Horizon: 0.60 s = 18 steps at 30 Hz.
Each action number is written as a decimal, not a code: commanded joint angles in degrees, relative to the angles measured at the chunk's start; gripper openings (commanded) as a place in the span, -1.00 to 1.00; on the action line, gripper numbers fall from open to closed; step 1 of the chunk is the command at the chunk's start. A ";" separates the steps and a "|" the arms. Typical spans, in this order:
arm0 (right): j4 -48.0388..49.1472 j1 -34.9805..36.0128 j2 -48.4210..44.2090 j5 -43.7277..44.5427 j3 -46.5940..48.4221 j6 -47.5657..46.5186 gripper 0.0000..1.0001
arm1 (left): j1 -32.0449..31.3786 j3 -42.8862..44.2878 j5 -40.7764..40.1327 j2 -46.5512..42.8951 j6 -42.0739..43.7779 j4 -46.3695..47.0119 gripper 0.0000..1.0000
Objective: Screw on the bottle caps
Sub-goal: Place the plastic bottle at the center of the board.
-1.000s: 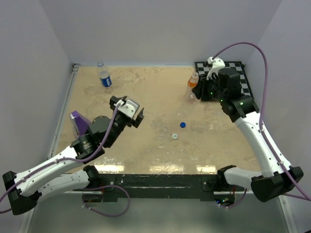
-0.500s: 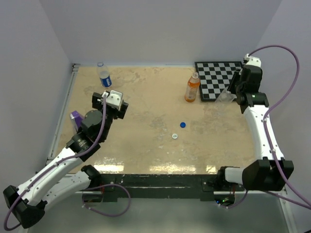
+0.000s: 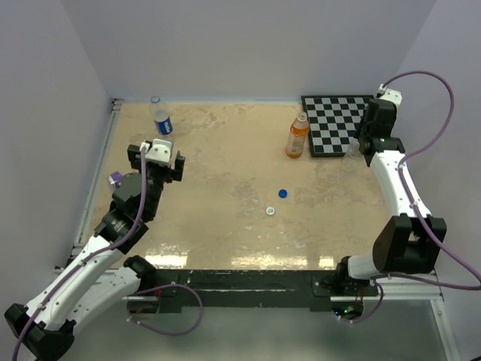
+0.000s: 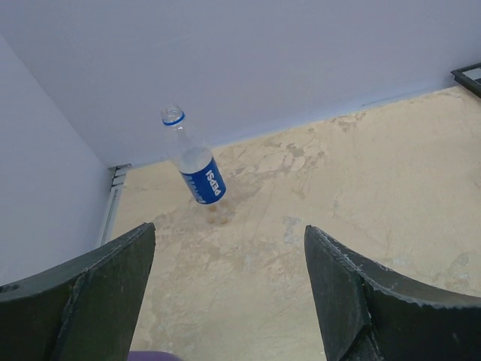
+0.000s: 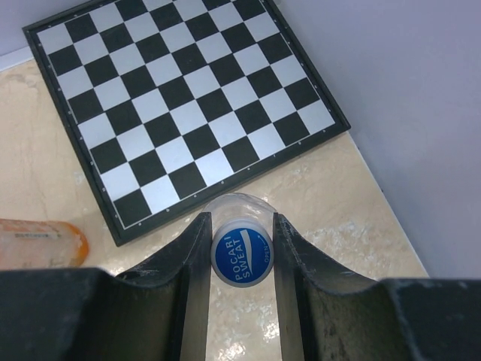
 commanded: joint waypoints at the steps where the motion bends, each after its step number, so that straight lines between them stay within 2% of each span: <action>1: 5.39 -1.39 2.13 0.94 -1.03 0.59 -1.00 | 0.34 -0.74 0.58 -0.59 -0.76 2.39 0.69; 7: 8.21 -2.71 3.18 -1.52 -3.06 0.59 -1.00 | 0.43 -1.35 1.11 -1.38 -0.50 2.91 0.68; 8: 8.21 -2.71 3.45 -1.69 -3.14 0.77 -0.95 | 0.43 -1.27 1.20 -1.29 -0.50 2.92 0.67; 16: 7.95 -2.71 2.57 -3.01 -2.88 -0.11 0.14 | 0.43 -1.35 2.08 -1.21 -0.15 2.83 0.65; 18: 7.43 -2.71 1.78 -3.45 -2.27 -0.29 0.33 | 0.43 -1.27 2.86 -1.12 -0.15 2.74 0.65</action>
